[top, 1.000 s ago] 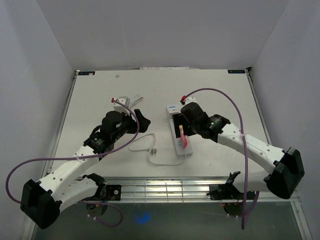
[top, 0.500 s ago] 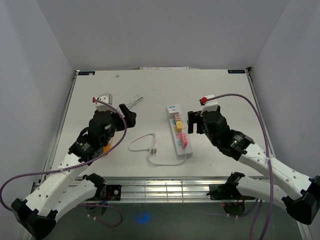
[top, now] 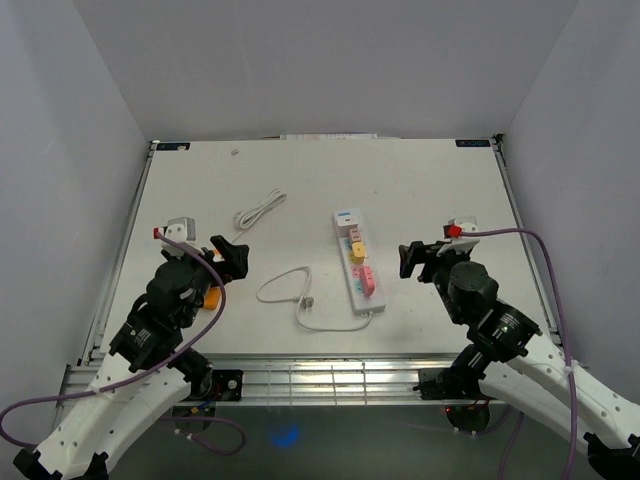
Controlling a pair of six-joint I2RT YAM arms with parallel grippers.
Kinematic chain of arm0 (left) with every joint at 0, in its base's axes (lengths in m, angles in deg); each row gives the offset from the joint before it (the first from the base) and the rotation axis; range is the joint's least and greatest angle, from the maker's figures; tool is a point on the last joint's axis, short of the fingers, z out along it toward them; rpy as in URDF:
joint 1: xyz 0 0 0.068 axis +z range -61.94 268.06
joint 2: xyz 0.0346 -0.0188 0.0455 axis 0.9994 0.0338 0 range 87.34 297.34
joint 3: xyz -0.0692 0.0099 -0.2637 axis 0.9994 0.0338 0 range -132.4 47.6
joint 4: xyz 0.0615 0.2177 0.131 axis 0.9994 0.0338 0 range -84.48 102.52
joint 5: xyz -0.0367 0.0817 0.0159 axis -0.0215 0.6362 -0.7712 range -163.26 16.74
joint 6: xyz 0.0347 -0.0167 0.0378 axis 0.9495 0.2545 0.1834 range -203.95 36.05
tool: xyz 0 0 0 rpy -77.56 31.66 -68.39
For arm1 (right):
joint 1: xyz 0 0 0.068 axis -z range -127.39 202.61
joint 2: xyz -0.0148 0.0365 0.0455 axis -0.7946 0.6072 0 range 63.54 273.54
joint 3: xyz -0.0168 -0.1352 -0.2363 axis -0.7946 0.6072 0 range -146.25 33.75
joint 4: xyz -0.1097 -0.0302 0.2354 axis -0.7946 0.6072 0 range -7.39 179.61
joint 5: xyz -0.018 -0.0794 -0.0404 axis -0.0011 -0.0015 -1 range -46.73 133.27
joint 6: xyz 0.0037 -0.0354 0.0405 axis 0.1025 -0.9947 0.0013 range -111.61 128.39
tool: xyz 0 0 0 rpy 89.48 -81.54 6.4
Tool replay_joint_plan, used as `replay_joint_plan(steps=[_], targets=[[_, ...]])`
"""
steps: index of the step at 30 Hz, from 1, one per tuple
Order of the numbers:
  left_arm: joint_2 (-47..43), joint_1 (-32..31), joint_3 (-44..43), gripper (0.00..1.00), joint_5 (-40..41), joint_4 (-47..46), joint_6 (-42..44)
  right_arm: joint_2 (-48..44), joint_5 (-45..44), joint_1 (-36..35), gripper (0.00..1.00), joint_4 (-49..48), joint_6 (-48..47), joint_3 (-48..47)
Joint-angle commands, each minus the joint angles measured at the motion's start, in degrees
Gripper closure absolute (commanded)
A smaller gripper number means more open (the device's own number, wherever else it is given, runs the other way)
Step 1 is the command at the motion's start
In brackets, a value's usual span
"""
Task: Insert the plug
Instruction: Reset both arms
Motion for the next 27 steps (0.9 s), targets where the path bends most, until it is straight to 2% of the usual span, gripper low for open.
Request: replay_joint_plan(steps=[1,6,11,27], targets=[[-1.3,0.3,-2.0,0.02,-3.3,2.9,5.1,-2.6,-3.6,0.1,0.11,-4.0,-0.3,1.1],[-4.9,0.3,-0.4,0.02,-7.5,1.2,7.3,-5.2,-6.2,0.2,0.11,-4.0,1.1,4.3],[-8.6,0.3,1.4,0.02,-7.9,-0.7,7.7,-6.0,-7.0,0.1,0.11,-3.2,2.2,6.0],[-8.4,0.3,1.5,0.02,-7.7,-0.6,7.0,-9.1,-5.5,0.2,0.11,-0.7,3.3,5.3]])
